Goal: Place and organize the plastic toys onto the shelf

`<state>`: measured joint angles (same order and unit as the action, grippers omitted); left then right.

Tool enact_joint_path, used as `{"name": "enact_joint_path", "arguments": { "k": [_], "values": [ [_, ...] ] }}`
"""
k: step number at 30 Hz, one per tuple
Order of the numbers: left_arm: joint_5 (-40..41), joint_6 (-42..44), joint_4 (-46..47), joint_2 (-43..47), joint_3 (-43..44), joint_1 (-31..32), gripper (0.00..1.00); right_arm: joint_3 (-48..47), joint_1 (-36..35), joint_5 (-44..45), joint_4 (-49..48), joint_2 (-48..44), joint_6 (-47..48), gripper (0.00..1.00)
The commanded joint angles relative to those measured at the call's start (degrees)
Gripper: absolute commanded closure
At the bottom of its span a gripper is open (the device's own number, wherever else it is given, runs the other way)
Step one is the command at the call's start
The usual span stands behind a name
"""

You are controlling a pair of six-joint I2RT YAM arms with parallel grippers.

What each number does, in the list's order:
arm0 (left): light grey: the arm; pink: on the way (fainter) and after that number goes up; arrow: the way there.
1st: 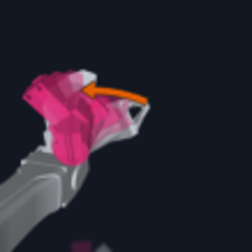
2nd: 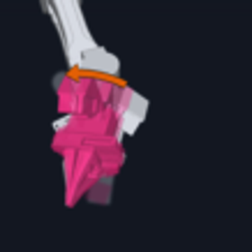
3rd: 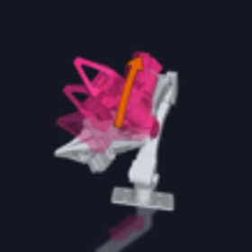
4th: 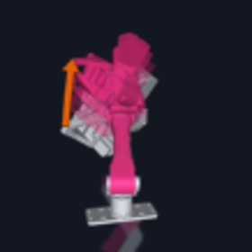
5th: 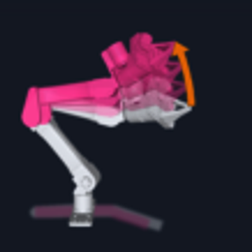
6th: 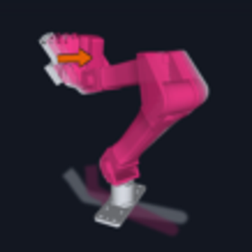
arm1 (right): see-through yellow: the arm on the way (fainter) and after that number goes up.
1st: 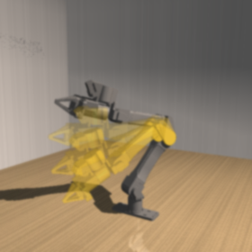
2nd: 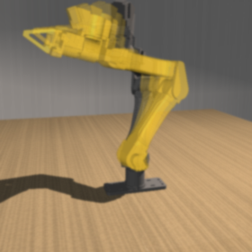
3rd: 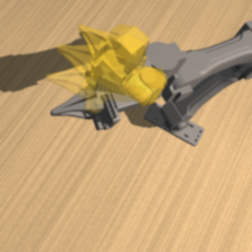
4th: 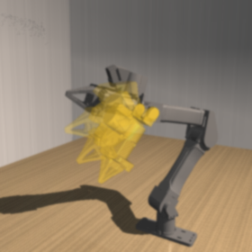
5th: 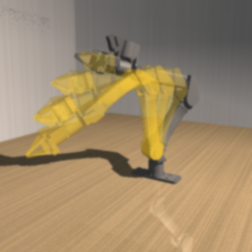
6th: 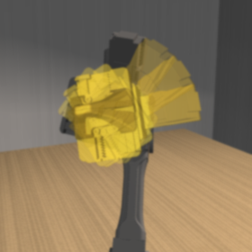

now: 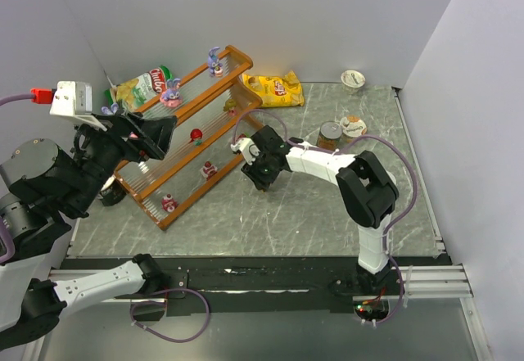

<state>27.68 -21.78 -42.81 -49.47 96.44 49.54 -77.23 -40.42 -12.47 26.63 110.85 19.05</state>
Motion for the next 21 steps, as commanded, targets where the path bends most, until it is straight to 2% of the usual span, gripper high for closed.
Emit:
{"name": "enact_joint_path", "arguments": {
  "k": [1, 7, 13, 16, 21],
  "values": [
    [-0.08, 0.07, 0.79, -0.19, 1.38, 0.21, 0.04, -4.41, 0.26, 0.95, 3.76, 1.74, -6.02, 0.95],
    [-0.17, -0.02, 1.06, -0.01, 1.20, 0.21, 0.04, -11.17, -2.10, 5.60, 11.59, 2.62, -19.63, 0.99],
    [-0.96, -0.37, 2.11, 0.25, 0.15, 0.21, 0.04, -17.68, -7.56, 17.46, 21.08, 6.04, -37.37, 0.97],
    [-1.58, -0.54, 2.11, 0.25, -0.29, 0.12, 0.04, -17.08, -9.41, 19.93, 18.73, 6.75, -42.68, 0.96],
    [-2.46, -0.81, 1.67, 0.25, -0.29, 0.21, 0.03, -17.08, -11.78, 23.28, 14.16, 8.07, -42.26, 0.94]
  ]
}}
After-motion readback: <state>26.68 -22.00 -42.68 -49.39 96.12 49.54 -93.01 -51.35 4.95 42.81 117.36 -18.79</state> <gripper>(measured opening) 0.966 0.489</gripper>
